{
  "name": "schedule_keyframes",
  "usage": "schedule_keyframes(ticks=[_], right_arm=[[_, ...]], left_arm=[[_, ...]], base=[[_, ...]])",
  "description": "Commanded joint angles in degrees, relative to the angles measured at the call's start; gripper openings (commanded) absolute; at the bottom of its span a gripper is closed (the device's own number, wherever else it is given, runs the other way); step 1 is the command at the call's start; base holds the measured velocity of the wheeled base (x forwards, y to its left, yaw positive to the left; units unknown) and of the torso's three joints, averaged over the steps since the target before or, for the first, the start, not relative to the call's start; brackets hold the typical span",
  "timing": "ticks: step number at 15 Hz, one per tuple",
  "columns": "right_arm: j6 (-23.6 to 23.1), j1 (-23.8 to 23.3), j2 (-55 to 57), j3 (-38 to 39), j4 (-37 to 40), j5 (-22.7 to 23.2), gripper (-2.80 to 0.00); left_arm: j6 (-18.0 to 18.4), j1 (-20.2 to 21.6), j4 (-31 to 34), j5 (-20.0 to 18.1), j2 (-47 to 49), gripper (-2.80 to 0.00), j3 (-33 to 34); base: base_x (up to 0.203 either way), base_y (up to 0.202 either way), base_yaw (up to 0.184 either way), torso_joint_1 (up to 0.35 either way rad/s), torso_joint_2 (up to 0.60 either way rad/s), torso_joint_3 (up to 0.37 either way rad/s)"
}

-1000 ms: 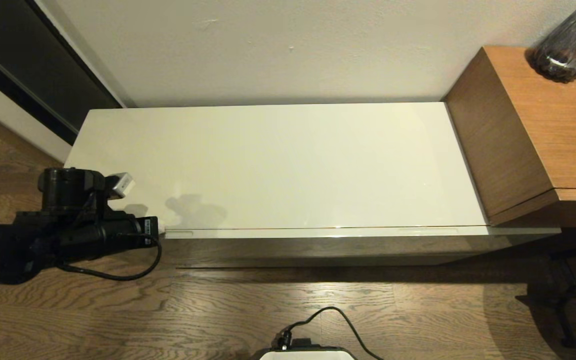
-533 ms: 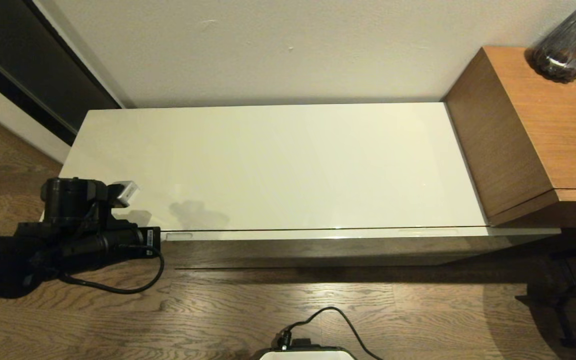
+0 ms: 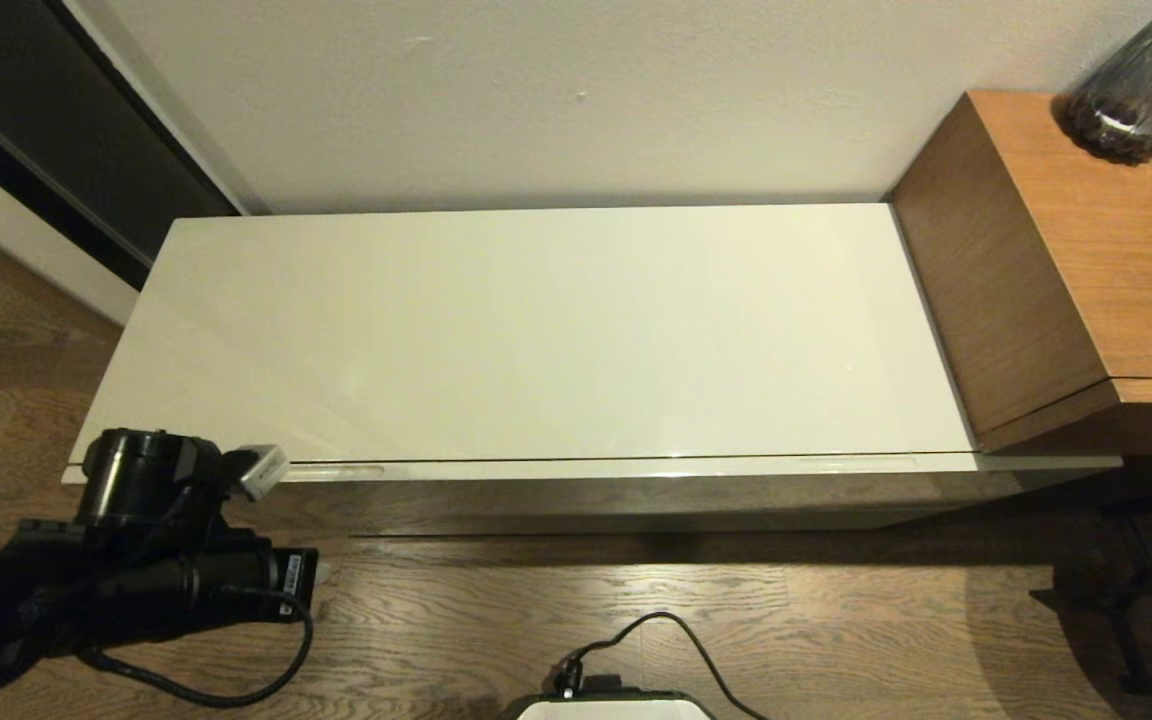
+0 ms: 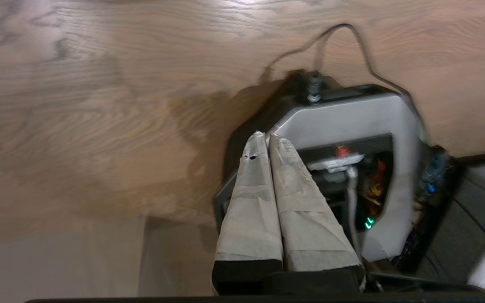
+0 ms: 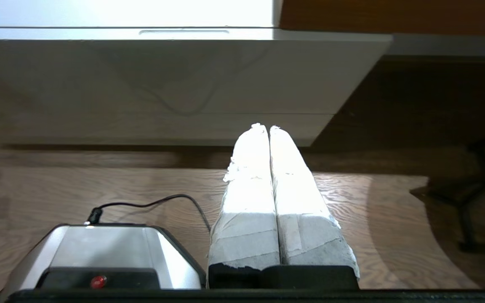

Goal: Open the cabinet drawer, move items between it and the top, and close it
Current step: Open the drawer

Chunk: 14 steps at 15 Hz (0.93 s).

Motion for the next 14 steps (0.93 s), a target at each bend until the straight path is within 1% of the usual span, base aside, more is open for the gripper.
schedule_keyframes(ticks=[1,2,3,4,5,6,9,11,12,14], right_arm=[[-0.06,0.05,-0.02,0.00,0.10,-0.02,-2.80],[-0.06,0.05,-0.02,0.00,0.05,0.04,-2.80],[-0.06,0.05,-0.02,0.00,0.04,-0.05,-2.80],[-0.06,0.05,0.05,0.00,0.04,0.03,-2.80],[-0.06,0.05,-0.02,0.00,0.04,-0.05,-2.80],[-0.06,0.05,-0.02,0.00,0.04,-0.05,-2.80],[-0.06,0.05,0.06,0.00,0.04,0.04,-2.80],[-0.06,0.05,0.06,0.00,0.04,-0.05,-2.80],[-0.06,0.05,0.00,0.00,0.04,-0.05,-2.80],[-0.06,0.05,0.01,0.00,0.04,-0.03,-2.80]], left_arm=[[-0.39,-1.10,5.91,-1.55,-9.19,-2.80,1.07],[-1.27,-1.33,8.82,-2.60,-11.62,-2.80,0.38],[-2.81,-1.45,9.81,-2.97,-12.36,-2.80,-1.14],[-4.21,-1.52,10.03,-3.05,-11.49,-2.80,-3.10],[-4.86,-1.52,9.54,-2.92,-9.77,-2.80,-5.14],[-5.10,-1.50,8.92,-2.46,-7.81,-2.80,-7.07],[-5.16,-1.47,7.61,0.84,-0.44,-2.80,-13.79],[-5.07,-1.46,7.14,1.73,3.24,-2.80,-17.41],[-5.06,-1.46,7.07,2.08,4.62,-2.80,-18.80],[-5.06,-1.48,7.03,2.35,5.19,-2.80,-19.24]], base=[[0.000,0.000,0.000,0.000,0.00,0.000],[0.000,0.000,0.000,0.000,0.00,0.000],[0.000,0.000,0.000,0.000,0.00,0.000],[0.000,0.000,0.000,0.000,0.00,0.000],[0.000,0.000,0.000,0.000,0.00,0.000],[0.000,0.000,0.000,0.000,0.00,0.000],[0.000,0.000,0.000,0.000,0.00,0.000],[0.000,0.000,0.000,0.000,0.00,0.000],[0.000,0.000,0.000,0.000,0.00,0.000],[0.000,0.000,0.000,0.000,0.00,0.000]])
